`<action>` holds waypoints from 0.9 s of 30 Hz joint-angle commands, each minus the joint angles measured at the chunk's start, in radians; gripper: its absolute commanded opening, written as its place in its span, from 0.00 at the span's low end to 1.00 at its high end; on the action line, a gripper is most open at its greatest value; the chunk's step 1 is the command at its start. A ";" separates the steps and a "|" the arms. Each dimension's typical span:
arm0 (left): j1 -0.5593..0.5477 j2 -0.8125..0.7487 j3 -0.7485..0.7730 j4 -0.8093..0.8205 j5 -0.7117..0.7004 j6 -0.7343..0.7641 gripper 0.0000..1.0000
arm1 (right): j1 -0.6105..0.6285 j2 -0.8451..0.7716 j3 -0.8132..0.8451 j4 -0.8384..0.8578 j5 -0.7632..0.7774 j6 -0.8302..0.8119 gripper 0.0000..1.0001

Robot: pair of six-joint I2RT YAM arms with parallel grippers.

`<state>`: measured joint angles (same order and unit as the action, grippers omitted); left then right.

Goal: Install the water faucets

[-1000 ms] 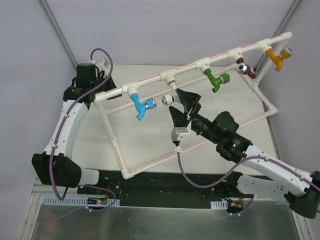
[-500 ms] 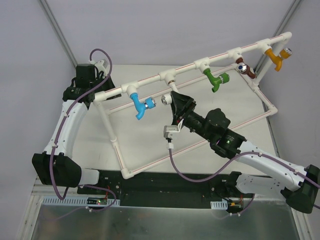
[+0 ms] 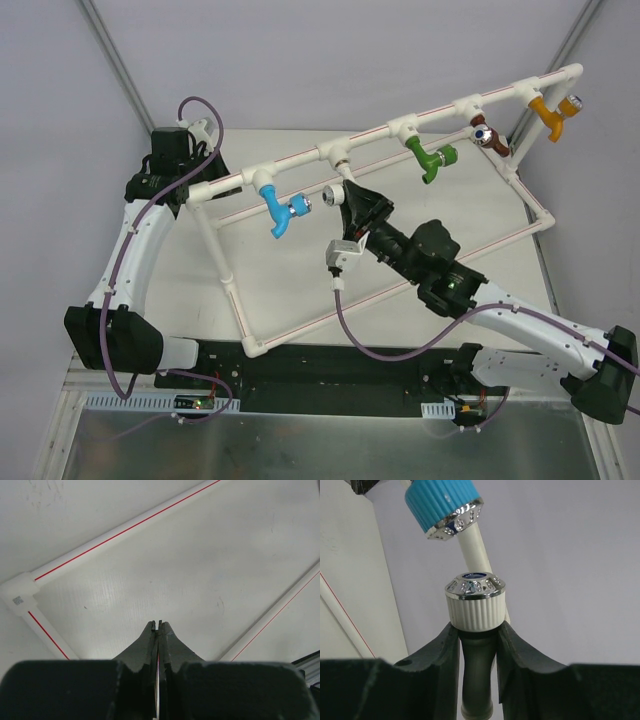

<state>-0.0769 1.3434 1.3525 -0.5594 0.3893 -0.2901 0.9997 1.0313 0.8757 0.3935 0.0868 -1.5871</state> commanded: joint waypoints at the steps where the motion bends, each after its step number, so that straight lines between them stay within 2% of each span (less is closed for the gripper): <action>1: -0.018 0.050 -0.044 -0.010 0.014 -0.006 0.00 | -0.012 0.036 -0.058 0.002 0.111 0.191 0.00; 8: -0.017 0.048 -0.044 -0.010 0.010 -0.004 0.00 | -0.013 0.050 -0.076 0.064 0.142 0.514 0.00; 17: -0.018 0.048 -0.044 -0.010 0.011 -0.006 0.00 | -0.012 0.065 -0.155 0.186 0.123 0.801 0.00; 22: -0.017 0.048 -0.043 -0.010 0.013 -0.006 0.00 | -0.013 0.069 -0.169 0.255 0.139 1.082 0.00; 27: -0.015 0.048 -0.044 -0.010 0.010 -0.006 0.00 | -0.012 0.082 -0.173 0.286 0.134 1.226 0.00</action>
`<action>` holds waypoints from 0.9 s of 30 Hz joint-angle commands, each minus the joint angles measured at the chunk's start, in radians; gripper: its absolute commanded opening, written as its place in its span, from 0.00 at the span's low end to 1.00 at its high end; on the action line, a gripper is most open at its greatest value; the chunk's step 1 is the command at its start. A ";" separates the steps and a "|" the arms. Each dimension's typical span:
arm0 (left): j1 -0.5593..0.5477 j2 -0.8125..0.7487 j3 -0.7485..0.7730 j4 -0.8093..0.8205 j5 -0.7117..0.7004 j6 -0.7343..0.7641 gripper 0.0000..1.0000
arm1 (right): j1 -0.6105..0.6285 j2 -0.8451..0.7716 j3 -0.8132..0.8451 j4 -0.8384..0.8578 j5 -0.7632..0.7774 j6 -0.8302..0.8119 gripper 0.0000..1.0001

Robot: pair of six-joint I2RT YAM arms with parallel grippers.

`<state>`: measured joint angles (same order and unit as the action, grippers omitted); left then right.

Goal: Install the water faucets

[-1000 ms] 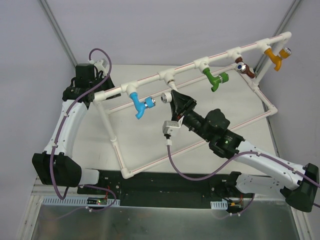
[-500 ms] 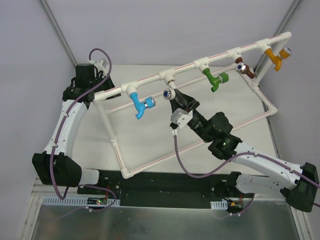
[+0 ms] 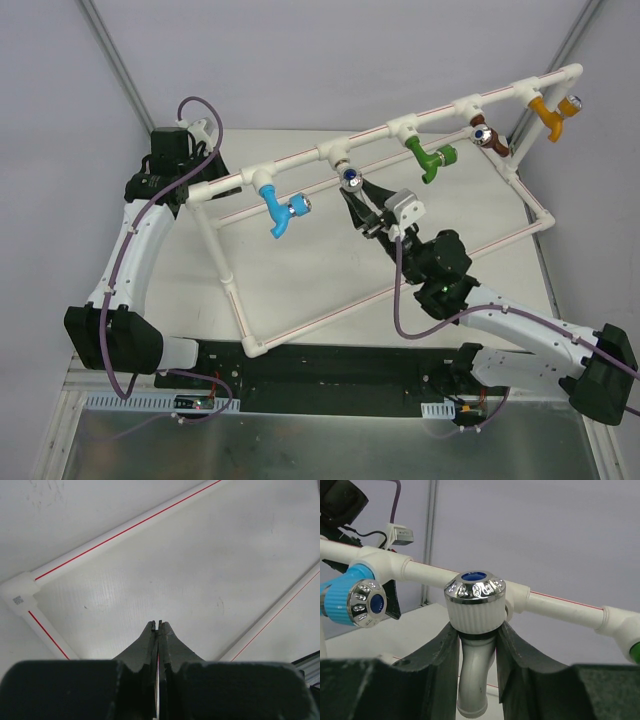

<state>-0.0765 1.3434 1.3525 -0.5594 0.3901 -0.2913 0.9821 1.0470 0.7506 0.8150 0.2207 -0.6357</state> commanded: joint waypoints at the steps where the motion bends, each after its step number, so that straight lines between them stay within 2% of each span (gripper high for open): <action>1: -0.016 0.048 -0.044 -0.010 0.010 -0.005 0.00 | 0.004 0.070 -0.053 -0.114 0.008 0.301 0.00; 7: -0.014 0.051 -0.044 -0.010 0.013 -0.006 0.00 | 0.004 0.076 -0.063 -0.054 0.107 0.491 0.00; 10: -0.014 0.049 -0.044 -0.010 0.013 -0.006 0.00 | 0.004 0.071 -0.027 -0.127 0.213 0.690 0.00; 16: -0.014 0.049 -0.044 -0.010 0.013 -0.006 0.00 | 0.006 0.064 0.064 -0.353 0.240 1.000 0.00; 24: -0.012 0.053 -0.043 -0.010 0.015 -0.006 0.00 | 0.006 0.051 0.067 -0.427 0.269 1.416 0.00; 27: -0.012 0.056 -0.044 -0.010 0.019 -0.008 0.00 | 0.006 0.051 0.069 -0.454 0.264 1.521 0.00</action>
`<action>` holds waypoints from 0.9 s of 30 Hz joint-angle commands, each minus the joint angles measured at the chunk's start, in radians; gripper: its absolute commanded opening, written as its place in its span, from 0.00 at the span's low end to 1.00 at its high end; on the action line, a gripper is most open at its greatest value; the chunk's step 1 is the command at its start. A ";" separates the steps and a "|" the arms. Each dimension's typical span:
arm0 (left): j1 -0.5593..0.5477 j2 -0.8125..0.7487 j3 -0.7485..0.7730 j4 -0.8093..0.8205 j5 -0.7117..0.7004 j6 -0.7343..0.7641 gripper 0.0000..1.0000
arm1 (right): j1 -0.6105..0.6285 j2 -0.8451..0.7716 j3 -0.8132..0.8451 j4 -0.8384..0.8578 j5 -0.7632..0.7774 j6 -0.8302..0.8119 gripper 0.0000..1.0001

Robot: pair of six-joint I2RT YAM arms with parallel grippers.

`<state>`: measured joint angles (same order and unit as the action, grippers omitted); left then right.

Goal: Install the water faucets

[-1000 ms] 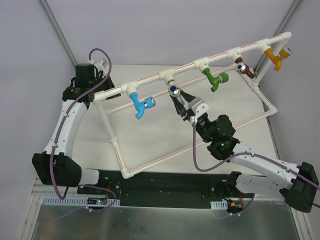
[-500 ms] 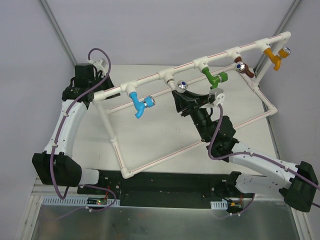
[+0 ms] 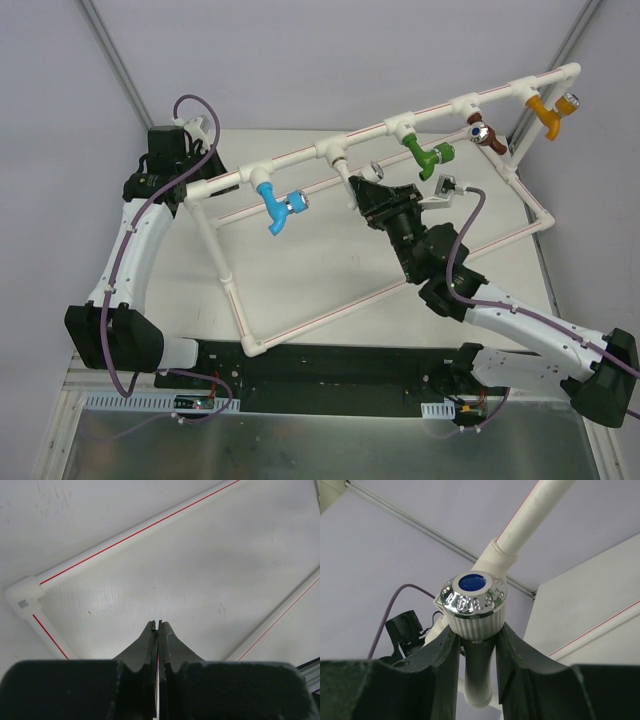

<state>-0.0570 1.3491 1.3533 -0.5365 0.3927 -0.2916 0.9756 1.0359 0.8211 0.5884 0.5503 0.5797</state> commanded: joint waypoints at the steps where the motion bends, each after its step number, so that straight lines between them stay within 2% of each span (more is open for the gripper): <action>1: -0.032 0.048 -0.045 -0.033 0.015 -0.007 0.00 | 0.012 0.059 -0.002 -0.246 -0.067 0.346 0.00; 6: -0.032 0.047 -0.043 -0.033 0.017 -0.007 0.00 | 0.012 0.047 -0.003 -0.252 -0.089 0.477 0.01; 9: -0.032 0.047 -0.043 -0.033 0.018 -0.009 0.00 | 0.011 0.038 -0.007 -0.249 -0.102 0.575 0.07; 13: -0.032 0.048 -0.042 -0.033 0.020 -0.009 0.00 | 0.011 0.032 -0.014 -0.245 -0.122 0.721 0.10; 22: -0.032 0.047 -0.045 -0.033 0.018 -0.011 0.00 | 0.011 0.046 -0.068 -0.174 -0.165 1.049 0.13; 27: -0.032 0.047 -0.045 -0.033 0.020 -0.011 0.00 | 0.011 0.055 -0.088 -0.134 -0.188 1.177 0.13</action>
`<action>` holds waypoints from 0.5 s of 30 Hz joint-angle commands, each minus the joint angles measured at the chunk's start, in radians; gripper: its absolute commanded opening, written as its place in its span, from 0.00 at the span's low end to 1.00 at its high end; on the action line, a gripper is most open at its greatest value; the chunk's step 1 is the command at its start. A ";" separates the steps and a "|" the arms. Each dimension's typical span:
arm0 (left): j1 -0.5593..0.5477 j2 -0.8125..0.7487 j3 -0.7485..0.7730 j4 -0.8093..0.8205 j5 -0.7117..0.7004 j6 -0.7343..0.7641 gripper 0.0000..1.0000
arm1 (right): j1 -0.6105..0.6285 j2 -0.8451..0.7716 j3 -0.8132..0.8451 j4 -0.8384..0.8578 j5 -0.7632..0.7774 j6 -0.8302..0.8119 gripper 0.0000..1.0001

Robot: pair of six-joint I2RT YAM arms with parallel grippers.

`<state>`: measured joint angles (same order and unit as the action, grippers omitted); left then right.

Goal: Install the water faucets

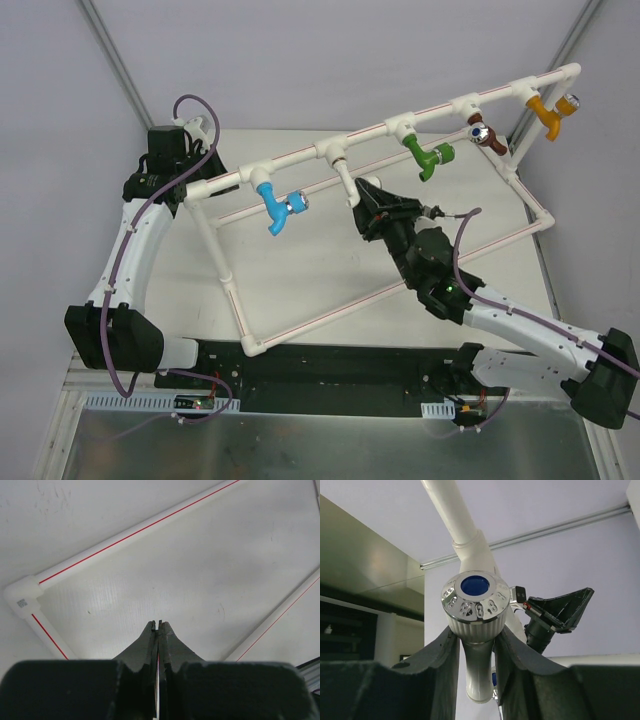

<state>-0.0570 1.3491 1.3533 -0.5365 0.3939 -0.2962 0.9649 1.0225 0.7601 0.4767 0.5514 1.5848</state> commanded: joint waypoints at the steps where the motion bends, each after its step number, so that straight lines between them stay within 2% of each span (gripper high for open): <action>1: -0.032 0.047 -0.043 -0.033 0.020 -0.007 0.00 | 0.021 0.070 -0.031 -0.012 -0.189 0.172 0.13; 8: -0.032 0.047 -0.045 -0.033 0.017 -0.008 0.00 | 0.023 0.065 -0.048 0.025 -0.217 0.231 0.20; 15: -0.032 0.050 -0.043 -0.033 0.019 -0.008 0.00 | 0.020 0.024 -0.102 0.049 -0.219 0.244 0.33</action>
<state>-0.0570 1.3491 1.3533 -0.5381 0.3950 -0.2966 0.9634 1.0256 0.6994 0.5575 0.5125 1.7969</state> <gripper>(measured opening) 0.014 0.353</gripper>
